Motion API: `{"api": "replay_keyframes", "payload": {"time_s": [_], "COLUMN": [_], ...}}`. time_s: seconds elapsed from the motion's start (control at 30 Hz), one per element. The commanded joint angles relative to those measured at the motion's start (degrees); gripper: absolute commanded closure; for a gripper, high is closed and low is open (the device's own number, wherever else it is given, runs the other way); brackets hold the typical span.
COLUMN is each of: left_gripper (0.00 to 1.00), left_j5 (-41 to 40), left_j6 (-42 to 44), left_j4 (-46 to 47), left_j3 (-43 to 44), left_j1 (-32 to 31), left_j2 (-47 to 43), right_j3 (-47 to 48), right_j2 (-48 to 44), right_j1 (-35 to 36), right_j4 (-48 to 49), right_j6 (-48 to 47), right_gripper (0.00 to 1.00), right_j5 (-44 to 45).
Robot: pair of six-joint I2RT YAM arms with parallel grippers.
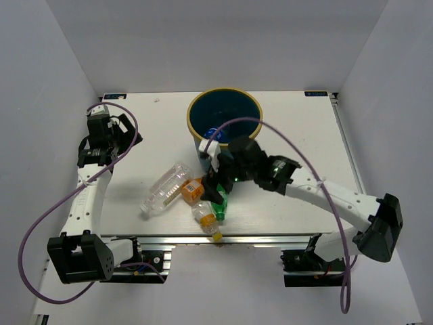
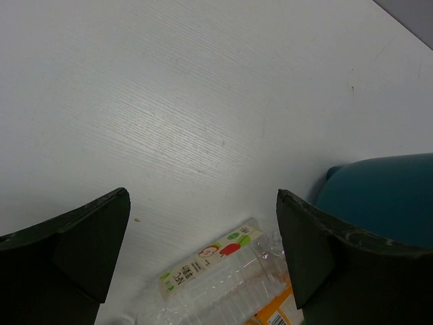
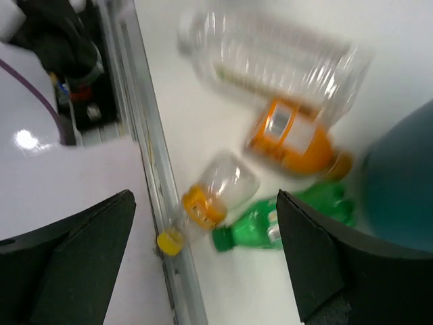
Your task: Put the plastic bottles in the bin
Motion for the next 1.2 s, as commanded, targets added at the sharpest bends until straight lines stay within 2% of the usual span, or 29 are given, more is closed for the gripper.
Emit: {"api": "replay_keyframes", "payload": {"time_s": [0.0, 0.03, 0.1, 0.13, 0.2, 0.23, 0.33, 0.37, 0.43, 0.63, 0.77, 0.93, 1.07, 1.17], "left_gripper": [0.02, 0.02, 0.02, 0.02, 0.02, 0.02, 0.02, 0.02, 0.02, 0.02, 0.02, 0.02, 0.02, 0.02], "left_j5": [1.14, 1.49, 1.84, 1.93, 1.93, 1.93, 2.28, 3.76, 4.22, 4.57, 4.04, 3.78, 3.52, 2.99], "left_j6": [0.16, 0.08, -0.1, -0.19, -0.36, -0.54, -0.72, -0.8, -1.07, -1.33, -1.33, -1.24, -1.24, -1.07], "left_j4": [0.16, 0.25, 0.42, 0.6, 0.95, 0.95, 1.21, 1.3, 1.56, 1.22, 0.77, 0.69, 0.33, -0.02], "left_j3": [1.08, 0.91, 0.82, 0.82, 0.56, 0.47, 0.38, 0.29, 0.12, 0.2, 0.47, 0.64, 0.91, 1.08], "left_j1": [-0.12, -0.03, -0.12, -0.03, -0.03, -0.03, -0.03, -0.12, -0.03, -0.12, -0.03, -0.03, -0.12, -0.12], "left_j2": [-0.66, -0.49, -0.22, -0.14, 0.13, 0.13, -0.13, -0.22, -0.22, 0.13, 0.13, 0.3, 0.66, 0.83], "right_j3": [-9.41, -12.3, -17.49, -21.96, -25.5, -28.21, -32.35, -33.24, -34.91, -34.66, -33.69, -35.44, -37.64, -40.19], "right_j2": [-0.41, -1.11, -3.3, -4.01, -5.59, -5.95, -5.69, -5.34, -3.85, 1.86, 5.73, 7.5, 6.36, 3.64], "right_j1": [0.75, 2.23, 3.91, 4.7, 4.8, 4.71, 4.8, 4.71, 4.97, 6.02, 6.38, 6.47, 6.47, 6.38], "right_j4": [2.58, 5.3, 13.56, 16.37, 23.99, 25.96, 31.15, 32.38, 37.2, 42.32, 41.37, 38.37, 35.22, 35.38], "right_j6": [6.36, 10.27, 12.41, 15.29, 18.38, 22.4, 29.01, 32.25, 32.72, 36.67, 39.13, 45.98, 50.38, 48.74], "right_gripper": [0.11, 0.11, 0.11, 0.11, 0.11, 0.11, 0.11, 0.11, 0.11, 0.11, 0.11, 0.11, 0.18, 0.32], "right_j5": [5.27, 12.67, 18.26, 24.46, 28.98, 34.57, 44.0, 44.9, 44.56, 42.72, 43.59, 49.29, 52.37, 54.31]}}
